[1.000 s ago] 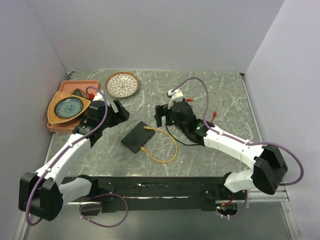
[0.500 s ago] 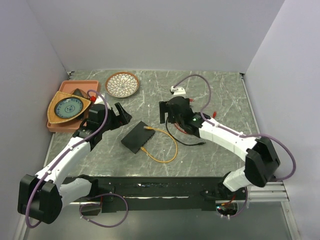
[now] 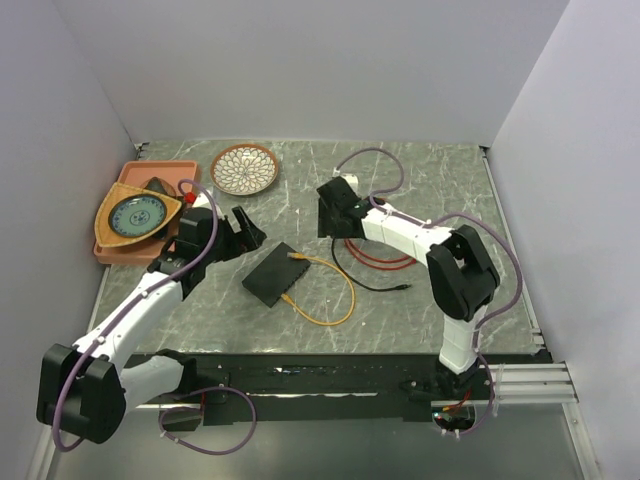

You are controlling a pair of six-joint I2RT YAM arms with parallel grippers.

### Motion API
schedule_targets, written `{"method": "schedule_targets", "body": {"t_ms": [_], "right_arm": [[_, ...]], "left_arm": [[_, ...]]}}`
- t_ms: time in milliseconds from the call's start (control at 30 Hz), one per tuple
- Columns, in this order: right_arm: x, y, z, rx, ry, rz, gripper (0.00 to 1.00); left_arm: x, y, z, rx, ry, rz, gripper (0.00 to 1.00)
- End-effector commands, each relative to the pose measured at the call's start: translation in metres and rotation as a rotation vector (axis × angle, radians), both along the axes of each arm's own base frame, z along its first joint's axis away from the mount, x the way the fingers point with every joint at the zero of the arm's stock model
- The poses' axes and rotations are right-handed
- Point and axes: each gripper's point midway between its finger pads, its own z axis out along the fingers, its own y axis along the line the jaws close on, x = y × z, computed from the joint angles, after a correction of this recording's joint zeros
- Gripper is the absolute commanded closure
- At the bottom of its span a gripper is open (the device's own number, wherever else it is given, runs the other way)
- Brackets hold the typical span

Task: Insert the plug into the switch port

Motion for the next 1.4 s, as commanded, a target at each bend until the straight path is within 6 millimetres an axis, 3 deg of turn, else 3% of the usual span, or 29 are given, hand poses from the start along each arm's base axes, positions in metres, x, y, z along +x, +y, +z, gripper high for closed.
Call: {"method": "schedule_targets", "body": {"t_ms": [0, 33, 133, 367, 500, 533, 633, 833, 900, 967, 1000, 1033, 1067, 1267, 1300, 1333, 1367], "right_arm": [[0.013, 0.0, -0.006, 0.063, 0.039, -0.051, 0.36], [0.016, 0.0, -0.009, 0.063, 0.041, -0.053, 0.44], [0.018, 0.002, -0.025, 0.048, 0.078, -0.054, 0.52], [0.022, 0.005, -0.052, 0.031, 0.116, -0.062, 0.53], [0.024, -0.002, -0.068, -0.027, 0.143, -0.083, 0.82], [0.028, -0.001, -0.064, -0.032, 0.132, -0.086, 1.0], [0.038, -0.005, -0.053, -0.056, 0.089, -0.076, 1.0], [0.047, -0.009, 0.019, -0.074, -0.103, 0.063, 1.0], [0.035, -0.003, 0.04, -0.047, -0.151, 0.197, 1.0], [0.017, -0.004, 0.039, -0.053, -0.145, 0.27, 1.0], [0.006, -0.002, 0.052, -0.045, -0.169, 0.336, 1.0], [-0.011, -0.001, 0.042, -0.034, -0.135, 0.387, 1.0], [-0.027, 0.006, 0.052, -0.006, -0.147, 0.448, 1.0], [-0.121, 0.017, 0.017, -0.036, -0.056, 0.719, 1.0], [-0.139, 0.029, 0.014, -0.036, -0.067, 0.776, 1.0], [-0.157, 0.025, -0.003, -0.056, -0.044, 0.847, 1.0], [-0.169, 0.03, -0.003, -0.052, -0.066, 0.898, 1.0]], "left_arm": [[0.003, -0.007, 0.003, -0.013, -0.019, -0.035, 0.04], [0.003, -0.008, 0.002, -0.014, -0.017, -0.041, 0.04], [0.004, -0.008, 0.002, -0.006, -0.014, -0.047, 0.04], [0.004, -0.01, -0.005, -0.004, 0.006, -0.054, 0.04], [0.003, -0.009, -0.005, -0.006, 0.007, -0.052, 0.04], [0.003, -0.009, -0.006, -0.004, 0.011, -0.051, 0.04], [0.003, -0.007, -0.003, 0.002, 0.006, -0.043, 0.04], [0.004, -0.003, 0.001, 0.01, -0.006, -0.023, 0.04], [0.004, -0.001, 0.001, 0.013, -0.006, -0.009, 0.04], [0.005, 0.004, 0.002, 0.025, -0.01, 0.016, 0.04], [0.005, 0.005, 0.002, 0.03, -0.007, 0.024, 0.04], [0.006, 0.007, 0.002, 0.035, -0.005, 0.034, 0.04], [0.007, 0.01, 0.002, 0.042, -0.004, 0.056, 0.04], [0.013, 0.018, 0.009, 0.007, -0.002, 0.115, 0.04], [0.014, 0.016, 0.01, -0.003, 0.0, 0.106, 0.04], [0.017, 0.016, 0.014, -0.014, -0.007, 0.109, 0.04], [0.019, 0.017, 0.016, -0.024, -0.01, 0.115, 0.04]]}}
